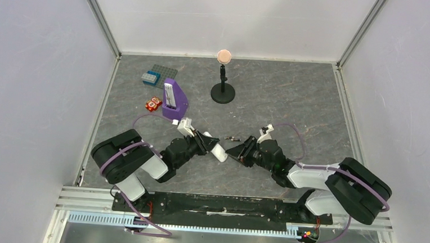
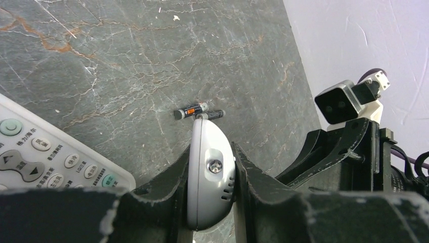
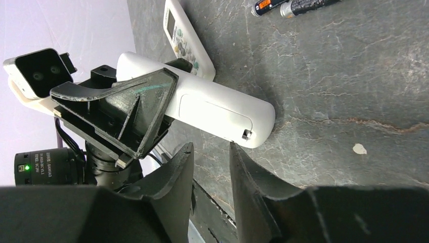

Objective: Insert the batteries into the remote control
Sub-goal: Remove the battery cover from the remote control.

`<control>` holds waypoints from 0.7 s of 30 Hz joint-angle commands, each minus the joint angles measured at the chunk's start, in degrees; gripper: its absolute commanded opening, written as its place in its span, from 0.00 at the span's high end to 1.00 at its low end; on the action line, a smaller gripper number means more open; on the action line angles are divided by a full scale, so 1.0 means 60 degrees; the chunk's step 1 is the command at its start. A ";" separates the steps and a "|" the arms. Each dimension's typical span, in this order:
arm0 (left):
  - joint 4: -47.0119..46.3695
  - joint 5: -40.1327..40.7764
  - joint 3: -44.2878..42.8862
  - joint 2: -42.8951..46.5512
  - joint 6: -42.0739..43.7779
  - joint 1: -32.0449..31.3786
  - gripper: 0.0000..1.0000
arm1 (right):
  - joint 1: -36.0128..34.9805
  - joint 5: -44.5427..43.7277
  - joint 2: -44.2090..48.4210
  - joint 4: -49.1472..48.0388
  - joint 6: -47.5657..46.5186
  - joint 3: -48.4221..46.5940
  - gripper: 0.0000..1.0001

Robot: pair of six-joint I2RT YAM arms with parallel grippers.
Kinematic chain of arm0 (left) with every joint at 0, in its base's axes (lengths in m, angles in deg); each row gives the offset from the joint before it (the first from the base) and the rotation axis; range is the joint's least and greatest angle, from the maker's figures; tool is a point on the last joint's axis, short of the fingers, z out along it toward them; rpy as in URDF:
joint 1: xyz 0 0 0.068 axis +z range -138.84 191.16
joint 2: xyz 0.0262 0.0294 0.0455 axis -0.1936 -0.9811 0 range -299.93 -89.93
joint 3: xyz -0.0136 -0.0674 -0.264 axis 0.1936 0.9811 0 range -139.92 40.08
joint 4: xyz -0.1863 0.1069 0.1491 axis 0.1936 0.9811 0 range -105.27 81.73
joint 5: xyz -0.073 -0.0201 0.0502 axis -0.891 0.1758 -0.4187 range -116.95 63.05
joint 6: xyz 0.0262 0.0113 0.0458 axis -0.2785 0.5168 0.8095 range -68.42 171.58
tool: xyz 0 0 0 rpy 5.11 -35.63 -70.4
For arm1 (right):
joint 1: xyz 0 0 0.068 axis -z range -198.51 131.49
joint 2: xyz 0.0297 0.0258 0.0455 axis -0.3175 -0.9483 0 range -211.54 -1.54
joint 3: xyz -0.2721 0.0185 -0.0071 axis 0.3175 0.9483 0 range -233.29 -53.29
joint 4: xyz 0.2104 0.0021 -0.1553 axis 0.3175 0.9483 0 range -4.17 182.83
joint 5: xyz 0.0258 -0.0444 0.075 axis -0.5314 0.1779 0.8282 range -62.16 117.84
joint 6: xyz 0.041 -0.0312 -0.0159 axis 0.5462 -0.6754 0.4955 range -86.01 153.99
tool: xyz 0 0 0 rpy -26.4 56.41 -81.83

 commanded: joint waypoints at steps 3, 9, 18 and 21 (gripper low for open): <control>-0.1521 0.0234 0.0170 -0.0635 0.0050 0.0016 0.98 | 0.0044 0.0232 -0.0402 -0.0648 0.0141 -0.0066 0.65; -0.1753 0.0261 0.0313 -0.0774 -0.0059 0.0016 0.98 | 0.0041 0.0382 -0.0712 -0.0855 0.0206 0.0006 0.65; -0.1695 0.0228 0.0373 -0.0725 -0.0029 0.0016 0.98 | 0.0044 0.0656 -0.1342 -0.1160 0.0359 -0.0173 0.75; -0.1689 0.0213 0.0373 -0.0721 -0.0029 0.0016 0.98 | 0.0046 0.0718 -0.1487 -0.1251 0.0417 -0.0176 0.76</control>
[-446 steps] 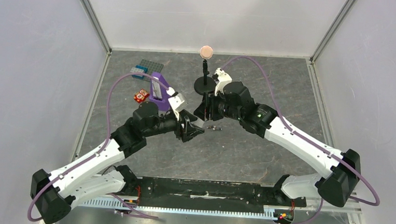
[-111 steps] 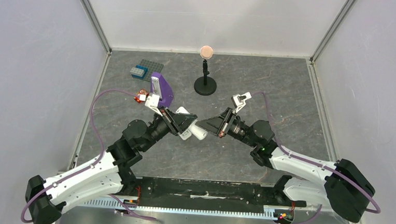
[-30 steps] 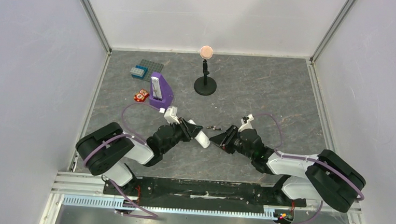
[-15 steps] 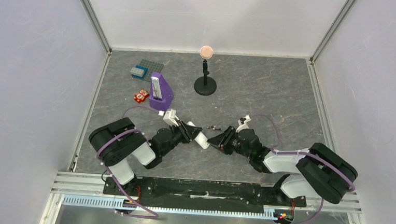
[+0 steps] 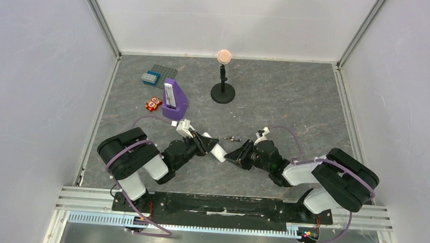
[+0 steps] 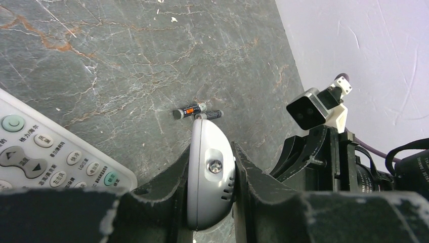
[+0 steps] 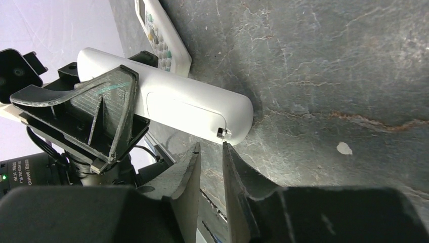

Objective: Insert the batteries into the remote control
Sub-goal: Remove the battery cover from the remote control.

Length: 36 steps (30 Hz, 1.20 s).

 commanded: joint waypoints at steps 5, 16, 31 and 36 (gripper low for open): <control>-0.0409 0.0152 0.0079 -0.0074 0.0051 0.0016 0.98 | 0.0043 0.0177 -0.0314 -0.0770 0.0213 -0.0151 0.80; -0.0415 0.0107 0.0154 -0.0089 0.0025 0.0016 0.98 | 0.0051 0.0120 -0.0492 -0.0729 0.0123 -0.0233 0.81; -0.0414 0.0071 0.0212 -0.0131 -0.0008 0.0016 0.98 | 0.0063 -0.0069 -0.0633 -0.0372 -0.0379 -0.0423 0.85; -0.0414 0.0089 0.0213 -0.0146 -0.0004 0.0016 0.98 | 0.0074 -0.0253 -0.0337 -0.0121 -0.0545 -0.0447 0.79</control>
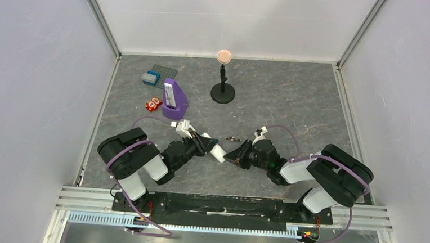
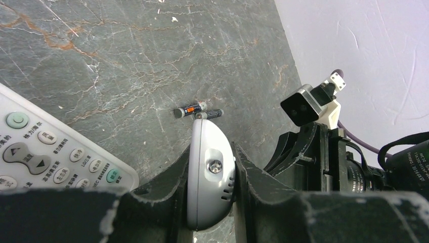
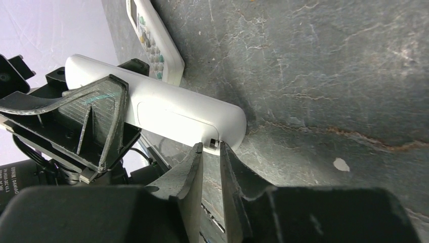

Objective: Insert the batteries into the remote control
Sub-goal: Remove the battery cover from the remote control.

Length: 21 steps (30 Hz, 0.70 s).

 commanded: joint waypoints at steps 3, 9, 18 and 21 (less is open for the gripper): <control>-0.0270 0.0081 0.0100 -0.0128 0.0010 0.0016 0.98 | 0.0092 -0.0419 0.0303 0.0222 -0.0433 -0.0260 0.78; -0.0279 0.0038 0.0100 -0.0165 0.0000 0.0016 0.98 | 0.0157 -0.0351 0.0017 -0.0060 -0.0346 -0.0362 0.81; -0.0275 0.0024 0.0085 -0.0194 -0.0008 0.0016 0.98 | 0.0151 -0.0079 0.0018 -0.0082 -0.0127 -0.0386 0.87; -0.0280 0.0023 0.0085 -0.0197 -0.0015 0.0016 0.98 | 0.0151 -0.0077 -0.0018 -0.0036 -0.0114 -0.0355 0.85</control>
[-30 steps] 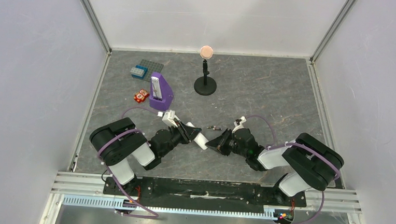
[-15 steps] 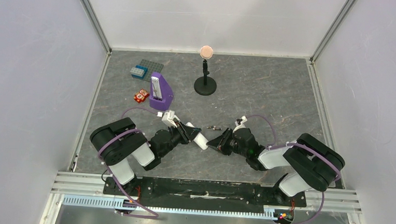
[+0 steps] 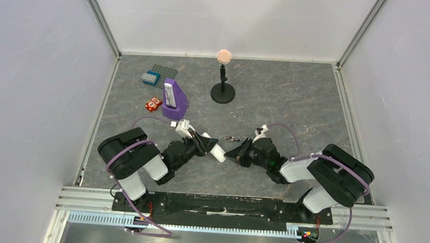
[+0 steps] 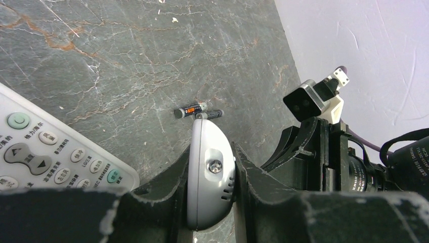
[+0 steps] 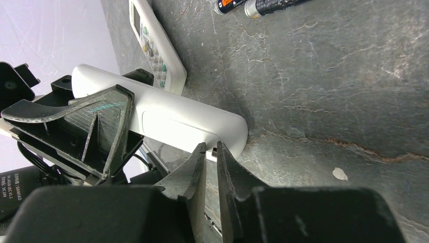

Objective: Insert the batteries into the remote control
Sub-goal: Remove the battery cover from the remote control.

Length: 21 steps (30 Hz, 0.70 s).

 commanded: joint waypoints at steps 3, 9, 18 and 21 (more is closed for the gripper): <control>-0.0237 0.0023 0.0092 -0.0174 -0.0028 0.0009 0.98 | 0.0041 0.0160 -0.0162 -0.0541 0.0268 -0.0106 0.84; -0.0244 0.0025 0.0096 -0.0209 -0.0044 0.0009 0.98 | 0.0042 0.0187 -0.0223 -0.0704 0.0346 -0.0026 0.85; -0.0269 -0.0055 0.0124 -0.0290 -0.0134 -0.0013 0.98 | 0.0044 0.0264 -0.0721 -0.3508 0.0763 0.0464 0.93; -0.0272 -0.0022 0.0115 -0.0388 -0.0213 -0.0116 0.98 | 0.0015 0.0167 -0.0978 -0.5496 0.1203 0.0866 0.97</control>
